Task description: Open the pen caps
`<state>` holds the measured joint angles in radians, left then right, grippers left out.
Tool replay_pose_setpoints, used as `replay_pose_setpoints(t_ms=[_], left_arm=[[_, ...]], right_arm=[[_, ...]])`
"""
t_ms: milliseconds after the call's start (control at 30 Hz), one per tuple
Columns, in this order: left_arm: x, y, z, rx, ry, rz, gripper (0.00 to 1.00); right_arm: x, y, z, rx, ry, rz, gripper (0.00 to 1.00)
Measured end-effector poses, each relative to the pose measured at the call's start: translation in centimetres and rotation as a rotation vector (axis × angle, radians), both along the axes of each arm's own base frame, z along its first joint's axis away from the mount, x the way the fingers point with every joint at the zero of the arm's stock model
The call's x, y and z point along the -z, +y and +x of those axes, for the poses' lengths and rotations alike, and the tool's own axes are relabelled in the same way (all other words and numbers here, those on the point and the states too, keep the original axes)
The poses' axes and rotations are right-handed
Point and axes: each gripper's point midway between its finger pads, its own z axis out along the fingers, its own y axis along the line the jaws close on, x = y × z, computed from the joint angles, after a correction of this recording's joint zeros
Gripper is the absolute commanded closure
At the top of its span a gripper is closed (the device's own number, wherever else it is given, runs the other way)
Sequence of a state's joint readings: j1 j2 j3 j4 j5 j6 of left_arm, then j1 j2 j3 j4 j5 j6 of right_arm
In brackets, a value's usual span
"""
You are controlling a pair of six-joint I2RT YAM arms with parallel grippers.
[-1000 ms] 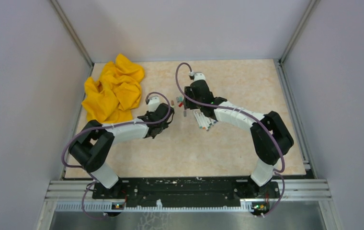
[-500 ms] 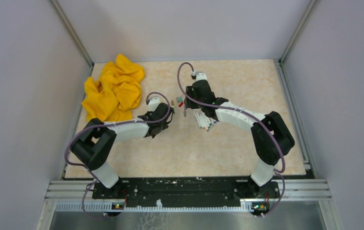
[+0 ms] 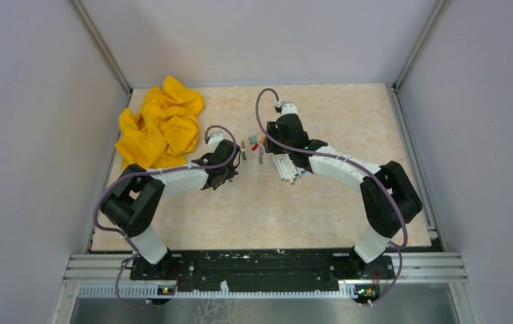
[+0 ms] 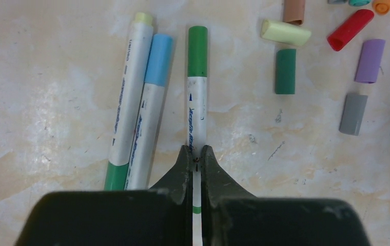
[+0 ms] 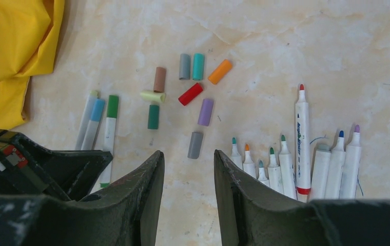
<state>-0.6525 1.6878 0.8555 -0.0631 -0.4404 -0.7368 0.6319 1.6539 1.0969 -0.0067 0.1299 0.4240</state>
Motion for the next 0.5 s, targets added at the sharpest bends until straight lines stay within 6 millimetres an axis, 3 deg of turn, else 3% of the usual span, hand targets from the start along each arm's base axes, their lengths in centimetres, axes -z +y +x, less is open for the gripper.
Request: replay_pose_setpoints(t_ms=[300,433,500], left_arm=[[-0.2,-1.6,0.8,0.061,-0.012,-0.06,1.0],[-0.4,-2.3,-0.5,0.13,-0.021,-0.113,1.0],[-0.6,-2.6,-1.4,0.172,-0.029,-0.139,1.0]], right_arm=[[-0.8,-0.2,-0.4,-0.002,-0.016,0.014,0.6],[-0.9,-0.2,-0.5,-0.011,-0.014,0.02,0.6],[-1.0,0.0,-0.6,-0.019,-0.013,0.026,0.54]])
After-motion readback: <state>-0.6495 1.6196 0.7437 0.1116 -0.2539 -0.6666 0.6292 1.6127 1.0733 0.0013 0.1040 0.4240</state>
